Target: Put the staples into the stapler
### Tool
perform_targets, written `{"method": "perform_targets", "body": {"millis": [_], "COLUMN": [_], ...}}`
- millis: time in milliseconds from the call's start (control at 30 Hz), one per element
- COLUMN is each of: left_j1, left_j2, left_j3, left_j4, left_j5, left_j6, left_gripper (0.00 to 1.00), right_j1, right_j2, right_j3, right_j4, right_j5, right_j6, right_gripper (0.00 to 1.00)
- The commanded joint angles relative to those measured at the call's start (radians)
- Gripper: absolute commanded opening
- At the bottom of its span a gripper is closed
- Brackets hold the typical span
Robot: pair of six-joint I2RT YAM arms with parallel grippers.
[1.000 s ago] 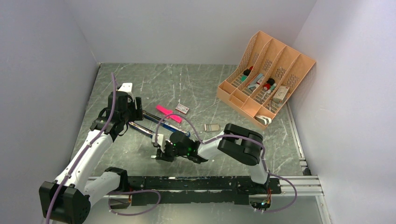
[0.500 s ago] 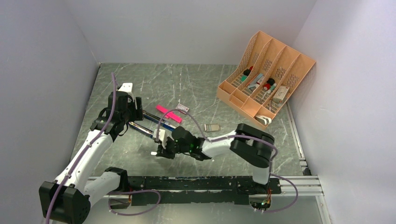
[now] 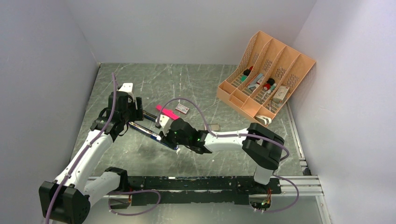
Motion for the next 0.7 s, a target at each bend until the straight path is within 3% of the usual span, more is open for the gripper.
{"method": "perform_targets", "body": {"millis": [0, 367, 400, 433, 467, 667], "left_j1": [-0.007, -0.006, -0.006, -0.006, -0.006, -0.006], "left_j2": [-0.012, -0.011, -0.011, -0.011, -0.011, -0.011], "left_j3": [0.003, 0.008, 0.009, 0.010, 0.010, 0.008], "left_j4": [0.015, 0.006, 0.004, 0.005, 0.006, 0.006], "left_j5": [0.001, -0.006, -0.007, 0.000, 0.007, 0.012], "left_j6": [0.013, -0.001, -0.003, 0.001, 0.002, 0.005], "left_gripper": [0.73, 0.77, 0.80, 0.96, 1.00, 1.00], "right_j1": [-0.006, -0.040, -0.043, -0.045, -0.044, -0.047], "right_j2": [0.037, 0.067, 0.069, 0.071, 0.073, 0.090], "right_j3": [0.053, 0.104, 0.106, 0.110, 0.113, 0.137], "right_j4": [-0.105, -0.141, -0.144, -0.147, -0.150, -0.176], "right_j5": [0.080, 0.066, 0.065, 0.062, 0.059, 0.044], "right_j6": [0.044, 0.082, 0.083, 0.083, 0.083, 0.080], "right_gripper": [0.00, 0.00, 0.00, 0.00, 0.00, 0.00]}}
